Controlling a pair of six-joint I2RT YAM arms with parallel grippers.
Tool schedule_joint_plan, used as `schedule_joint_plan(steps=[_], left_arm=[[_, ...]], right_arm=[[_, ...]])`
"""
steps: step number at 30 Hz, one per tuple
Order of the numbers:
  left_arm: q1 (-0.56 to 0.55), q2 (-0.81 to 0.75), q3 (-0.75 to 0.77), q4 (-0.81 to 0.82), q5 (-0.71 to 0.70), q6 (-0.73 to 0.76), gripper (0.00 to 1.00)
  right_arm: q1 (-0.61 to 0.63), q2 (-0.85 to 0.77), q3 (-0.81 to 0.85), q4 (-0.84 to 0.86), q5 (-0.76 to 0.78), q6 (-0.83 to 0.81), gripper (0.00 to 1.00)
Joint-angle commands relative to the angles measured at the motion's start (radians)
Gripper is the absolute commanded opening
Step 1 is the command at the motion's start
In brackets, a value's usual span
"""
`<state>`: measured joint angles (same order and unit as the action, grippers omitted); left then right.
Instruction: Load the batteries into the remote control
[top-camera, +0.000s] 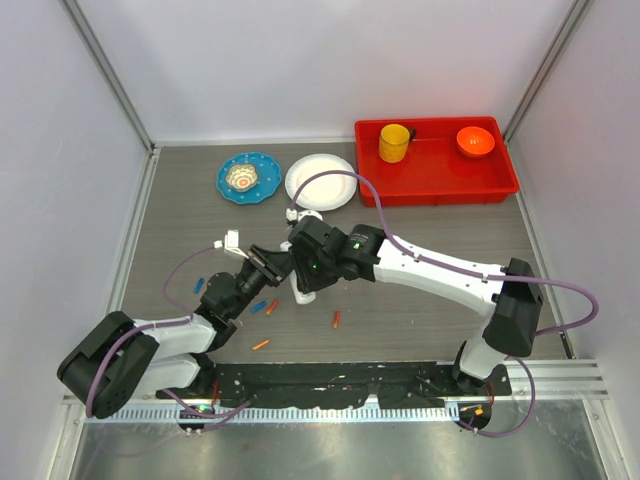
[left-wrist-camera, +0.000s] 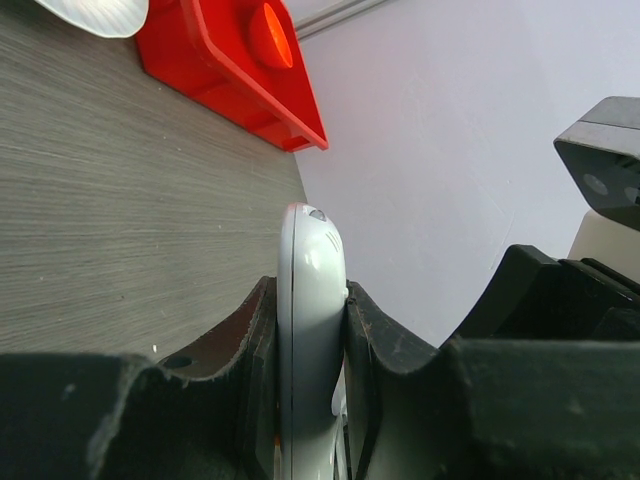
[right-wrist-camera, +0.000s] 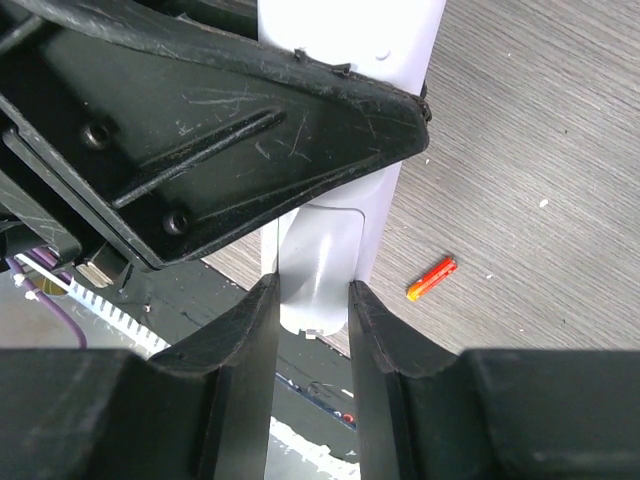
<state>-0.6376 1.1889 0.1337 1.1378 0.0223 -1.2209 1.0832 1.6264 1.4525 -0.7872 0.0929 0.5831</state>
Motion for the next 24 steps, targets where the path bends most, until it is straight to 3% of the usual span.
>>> schedule_joint_plan(steps=[1, 10, 24], left_arm=[[-0.017, -0.022, 0.029, 0.092, 0.016, -0.026, 0.01], [-0.034, -0.017, 0.033, 0.105, 0.016, -0.040, 0.00], [-0.047, 0.003, 0.038, 0.128, 0.015, -0.055, 0.00]], right_arm=[[-0.005, 0.024, 0.045, 0.011, 0.076, 0.009, 0.01], [-0.022, 0.023, 0.042, 0.029, 0.119, 0.015, 0.01], [-0.025, 0.004, 0.014, 0.075, 0.099, 0.017, 0.30]])
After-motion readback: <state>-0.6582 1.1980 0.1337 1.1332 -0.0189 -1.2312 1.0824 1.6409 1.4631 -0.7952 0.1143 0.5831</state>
